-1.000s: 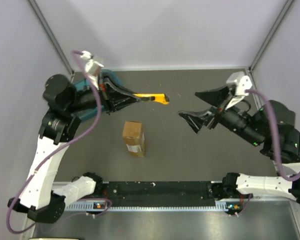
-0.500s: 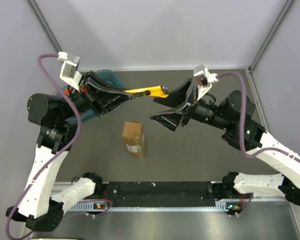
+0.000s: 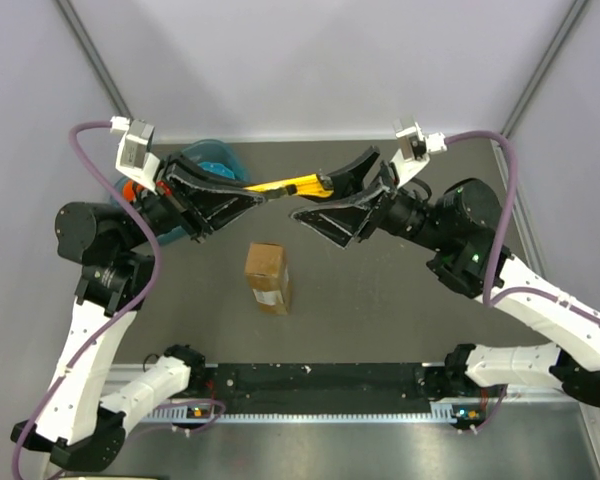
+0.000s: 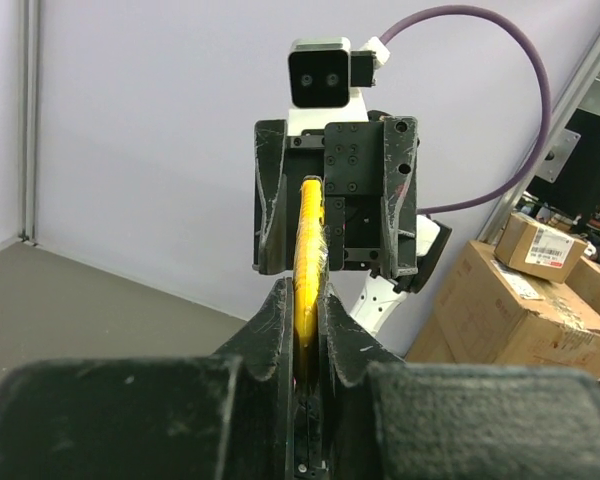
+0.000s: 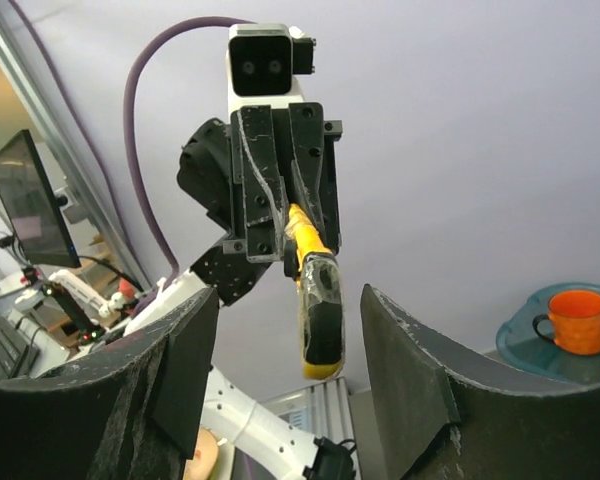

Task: Unpack the express box
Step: Pick up the knife from the center of the board.

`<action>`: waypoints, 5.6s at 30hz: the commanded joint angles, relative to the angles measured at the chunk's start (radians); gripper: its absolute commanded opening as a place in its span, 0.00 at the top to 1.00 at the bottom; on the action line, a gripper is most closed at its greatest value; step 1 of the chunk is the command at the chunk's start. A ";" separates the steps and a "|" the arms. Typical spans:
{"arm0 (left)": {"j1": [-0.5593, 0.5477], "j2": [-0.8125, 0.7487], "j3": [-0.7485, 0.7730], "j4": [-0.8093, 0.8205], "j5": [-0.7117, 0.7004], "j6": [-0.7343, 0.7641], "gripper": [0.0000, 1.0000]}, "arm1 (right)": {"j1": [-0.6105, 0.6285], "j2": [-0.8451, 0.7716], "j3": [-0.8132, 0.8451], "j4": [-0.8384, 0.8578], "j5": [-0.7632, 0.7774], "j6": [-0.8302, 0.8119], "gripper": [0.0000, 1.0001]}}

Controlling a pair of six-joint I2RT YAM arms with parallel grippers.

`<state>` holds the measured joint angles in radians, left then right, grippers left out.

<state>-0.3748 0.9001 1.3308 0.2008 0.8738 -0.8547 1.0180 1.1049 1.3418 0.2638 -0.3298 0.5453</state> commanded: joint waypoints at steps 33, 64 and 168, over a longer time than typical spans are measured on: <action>0.017 0.005 0.218 -0.492 0.253 0.570 0.10 | -0.047 0.013 0.163 -0.262 -0.107 -0.087 1.00; -0.058 0.100 0.278 -0.969 0.401 0.861 0.38 | -0.047 0.067 0.342 -0.684 -0.235 -0.337 1.00; -0.133 0.065 0.166 -0.795 0.283 0.755 1.00 | -0.048 0.141 0.369 -0.704 -0.420 -0.358 0.98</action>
<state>-0.5072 0.9707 1.4551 -0.6132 1.1721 -0.1169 0.9695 1.2415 1.6722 -0.4576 -0.7158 0.1795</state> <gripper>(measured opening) 0.038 0.135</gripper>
